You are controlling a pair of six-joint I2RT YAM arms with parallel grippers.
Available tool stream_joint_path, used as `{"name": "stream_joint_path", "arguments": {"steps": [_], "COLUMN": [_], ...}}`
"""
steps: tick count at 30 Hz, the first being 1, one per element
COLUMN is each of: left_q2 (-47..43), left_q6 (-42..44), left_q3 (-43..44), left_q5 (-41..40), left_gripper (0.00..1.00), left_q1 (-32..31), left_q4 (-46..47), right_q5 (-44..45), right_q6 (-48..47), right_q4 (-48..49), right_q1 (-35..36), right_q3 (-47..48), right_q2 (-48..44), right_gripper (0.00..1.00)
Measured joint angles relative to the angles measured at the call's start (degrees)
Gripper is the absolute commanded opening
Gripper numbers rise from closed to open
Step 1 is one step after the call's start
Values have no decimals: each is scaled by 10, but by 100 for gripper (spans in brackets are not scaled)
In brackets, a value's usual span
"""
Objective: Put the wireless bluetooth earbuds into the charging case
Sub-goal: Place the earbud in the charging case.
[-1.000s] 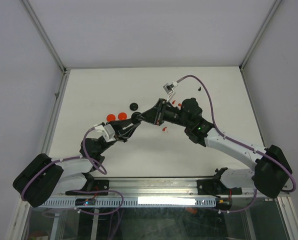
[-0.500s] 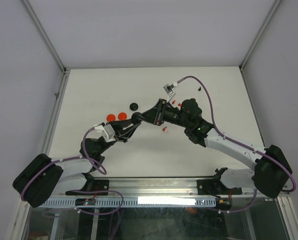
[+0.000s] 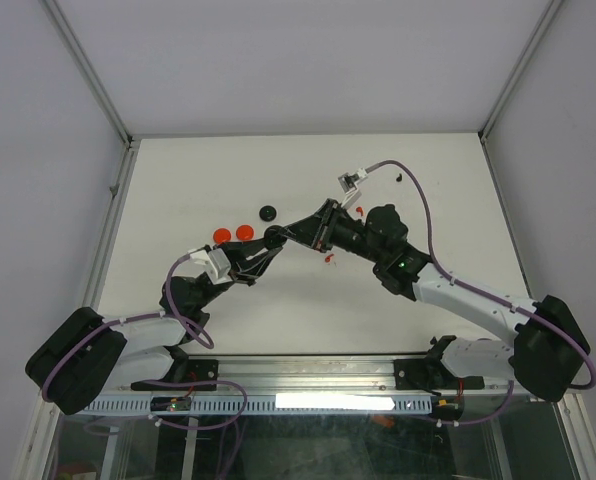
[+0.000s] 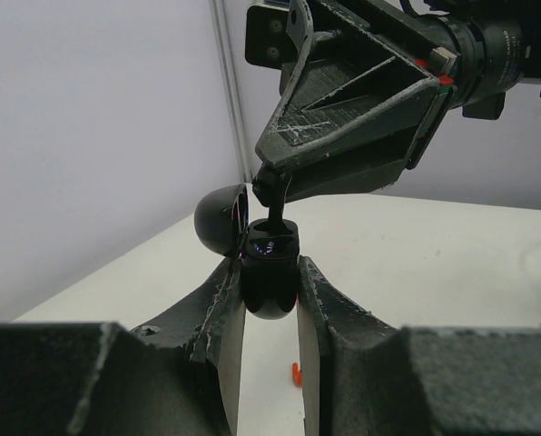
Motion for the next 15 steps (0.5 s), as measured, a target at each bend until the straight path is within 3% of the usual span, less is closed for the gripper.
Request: {"name": "stream_joint_path", "arguments": {"steps": [15], "left_q2": [0], "left_q6": [-5], "left_q3": [0], "left_q5": [-1], "left_gripper": [0], "left_q1": [0], "left_q4": [-1], "right_q5": [17], "right_q6": [50], "right_q4": [34], "right_q1": [8], "right_q3": [-20], "right_q2": [2], "right_gripper": [17]}}
